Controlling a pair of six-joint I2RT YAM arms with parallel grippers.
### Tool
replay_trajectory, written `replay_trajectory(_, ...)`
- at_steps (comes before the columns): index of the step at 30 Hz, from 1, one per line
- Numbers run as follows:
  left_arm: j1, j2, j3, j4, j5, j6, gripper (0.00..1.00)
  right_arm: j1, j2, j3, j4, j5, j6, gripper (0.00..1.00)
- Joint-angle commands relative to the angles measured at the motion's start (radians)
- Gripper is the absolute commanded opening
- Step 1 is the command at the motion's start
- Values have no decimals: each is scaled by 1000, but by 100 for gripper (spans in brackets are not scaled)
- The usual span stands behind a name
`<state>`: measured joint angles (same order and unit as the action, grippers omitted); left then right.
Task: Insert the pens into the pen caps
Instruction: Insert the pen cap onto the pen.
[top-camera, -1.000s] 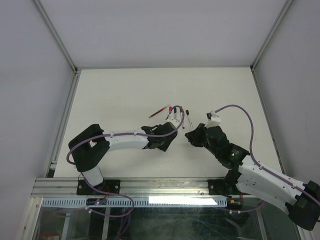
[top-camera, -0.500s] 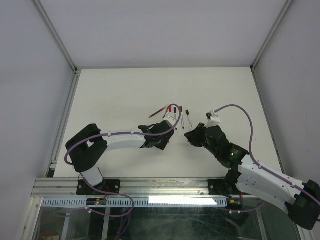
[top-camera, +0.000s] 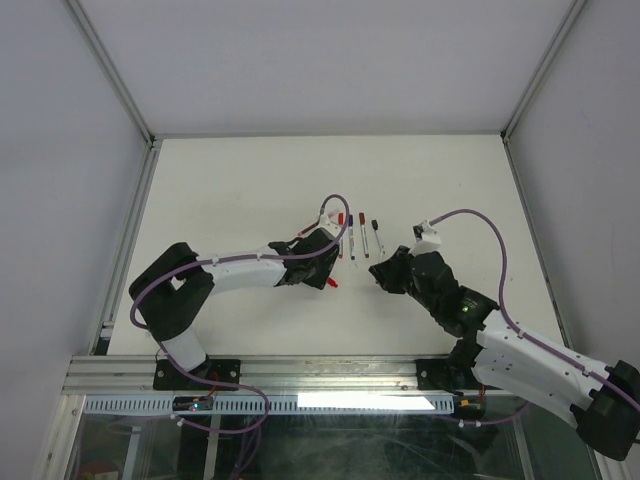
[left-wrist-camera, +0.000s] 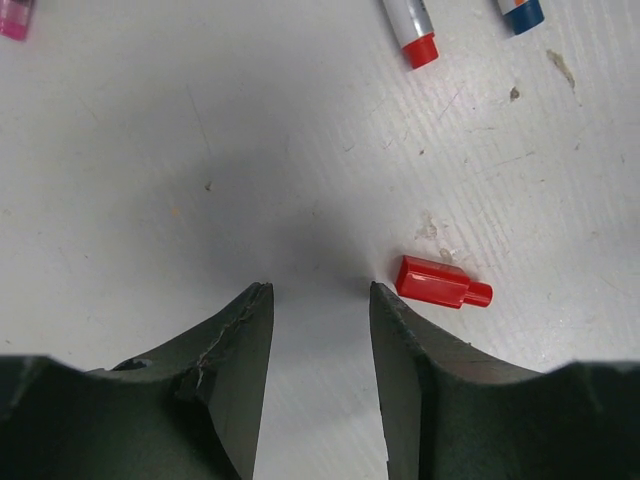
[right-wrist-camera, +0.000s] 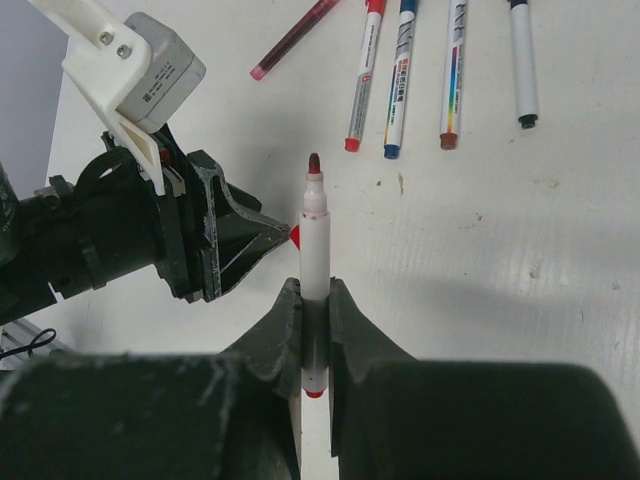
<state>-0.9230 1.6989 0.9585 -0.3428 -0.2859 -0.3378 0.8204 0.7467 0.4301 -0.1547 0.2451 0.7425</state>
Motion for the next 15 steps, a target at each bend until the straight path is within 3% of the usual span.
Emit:
replay_trajectory(1, 1, 11, 54, 53, 79, 27, 43, -3, -23, 15, 34, 4, 12, 0)
replay_trajectory(4, 1, 18, 56, 61, 98, 23, 43, -3, -34, 15, 22, 10, 11, 0)
replay_trajectory(15, 21, 17, 74, 5, -35, -83, 43, -3, -41, 13, 17, 14, 11, 0)
